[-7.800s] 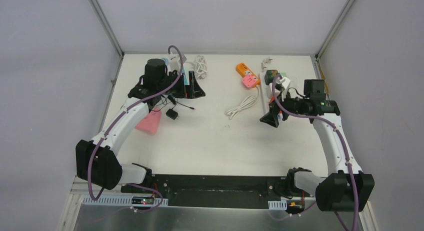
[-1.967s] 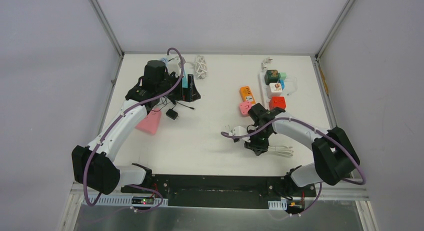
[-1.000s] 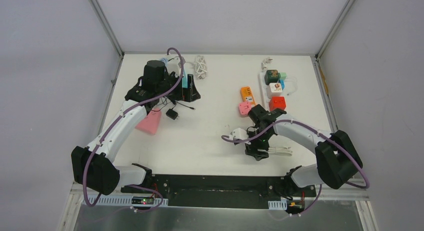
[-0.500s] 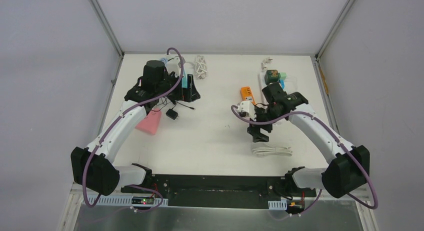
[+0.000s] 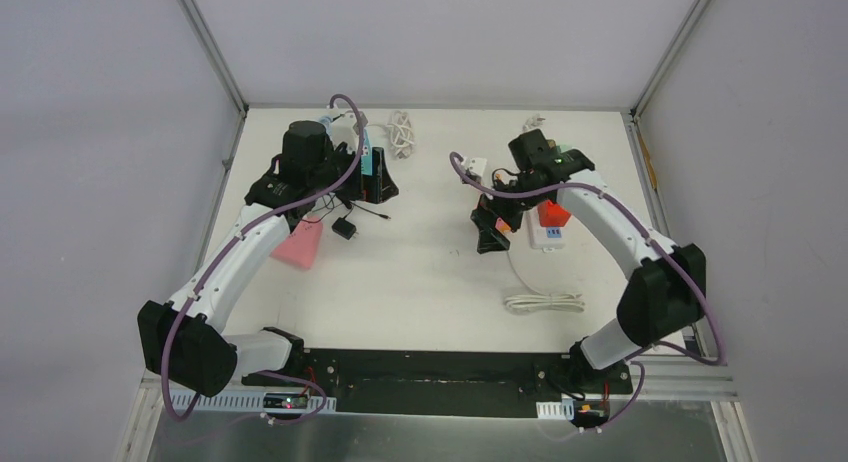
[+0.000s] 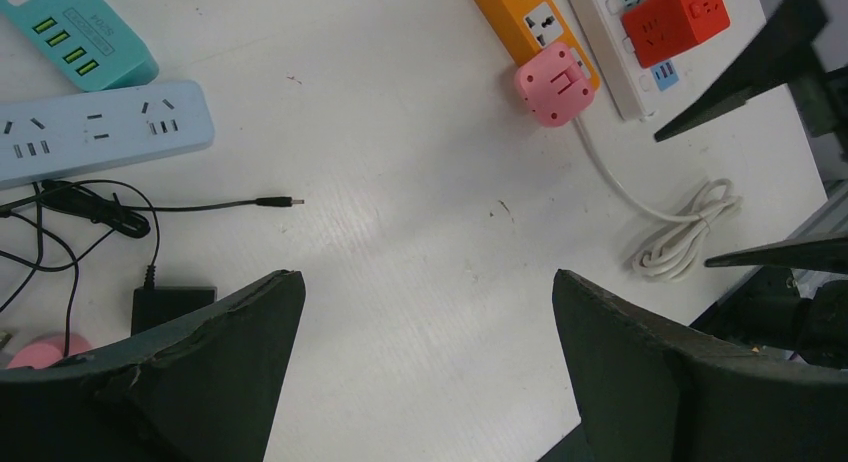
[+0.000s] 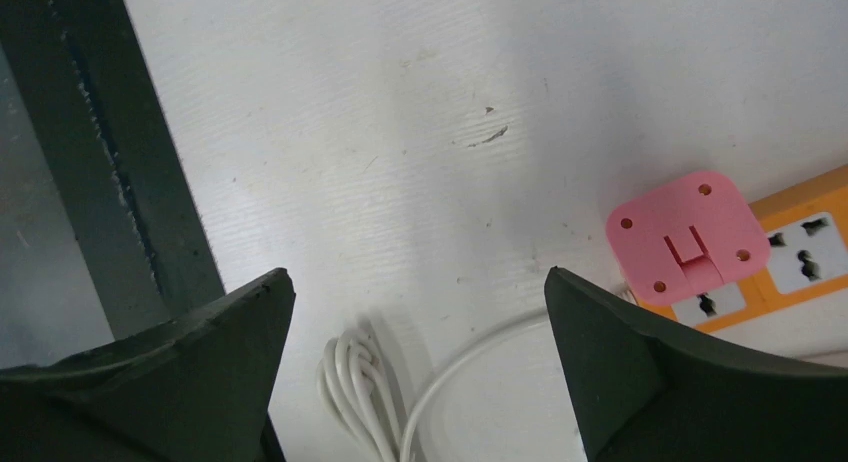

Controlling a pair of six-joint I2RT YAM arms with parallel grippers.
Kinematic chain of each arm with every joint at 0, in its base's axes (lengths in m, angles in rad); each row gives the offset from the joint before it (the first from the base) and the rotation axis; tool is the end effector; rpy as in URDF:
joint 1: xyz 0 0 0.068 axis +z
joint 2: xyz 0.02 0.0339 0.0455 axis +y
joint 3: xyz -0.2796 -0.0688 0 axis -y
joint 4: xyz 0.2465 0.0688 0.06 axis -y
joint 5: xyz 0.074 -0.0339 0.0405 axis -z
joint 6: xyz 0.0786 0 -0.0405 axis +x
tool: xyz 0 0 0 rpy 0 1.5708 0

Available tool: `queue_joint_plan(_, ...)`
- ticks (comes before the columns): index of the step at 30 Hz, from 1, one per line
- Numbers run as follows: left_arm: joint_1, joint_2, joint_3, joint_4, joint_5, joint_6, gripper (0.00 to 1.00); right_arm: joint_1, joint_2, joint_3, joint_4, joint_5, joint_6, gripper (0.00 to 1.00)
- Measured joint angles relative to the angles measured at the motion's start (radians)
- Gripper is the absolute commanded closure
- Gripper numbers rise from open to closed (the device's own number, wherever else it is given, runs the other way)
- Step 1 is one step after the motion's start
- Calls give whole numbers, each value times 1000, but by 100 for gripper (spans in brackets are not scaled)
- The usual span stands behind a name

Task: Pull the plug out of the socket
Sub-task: Move the socket to the center of the board, then remove the plug from the socket.

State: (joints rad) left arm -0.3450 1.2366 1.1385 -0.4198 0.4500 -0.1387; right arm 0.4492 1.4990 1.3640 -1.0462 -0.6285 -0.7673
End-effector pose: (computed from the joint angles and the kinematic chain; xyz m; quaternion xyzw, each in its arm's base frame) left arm 0.2757 -0.1354 0.3415 0.1983 0.8268 -0.3046 0.4293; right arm 0.2543 0.1739 0.2914 -0.5823 0.7315 0.2703 0.2298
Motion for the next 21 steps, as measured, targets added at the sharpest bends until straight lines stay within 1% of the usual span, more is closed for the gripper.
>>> queue_joint_plan(2, 0, 0, 0, 0, -5, 1, 1, 0, 61, -24, 44, -3, 32, 0)
queue_joint_plan(6, 0, 0, 0, 0, -7, 2, 1, 1, 71, -126, 143, 70, 95, 0)
queue_joint_plan(12, 0, 0, 0, 0, -8, 2, 1, 5, 54, -134, 283, 187, 137, 0)
queue_joint_plan(18, 0, -8, 0, 0, -29, 12, 1, 46, 53, -111, 336, 313, 137, 0)
queue_joint_plan(21, 0, -18, 0, 0, -31, 18, 1, 72, 52, -119, 363, 350, 134, 0)
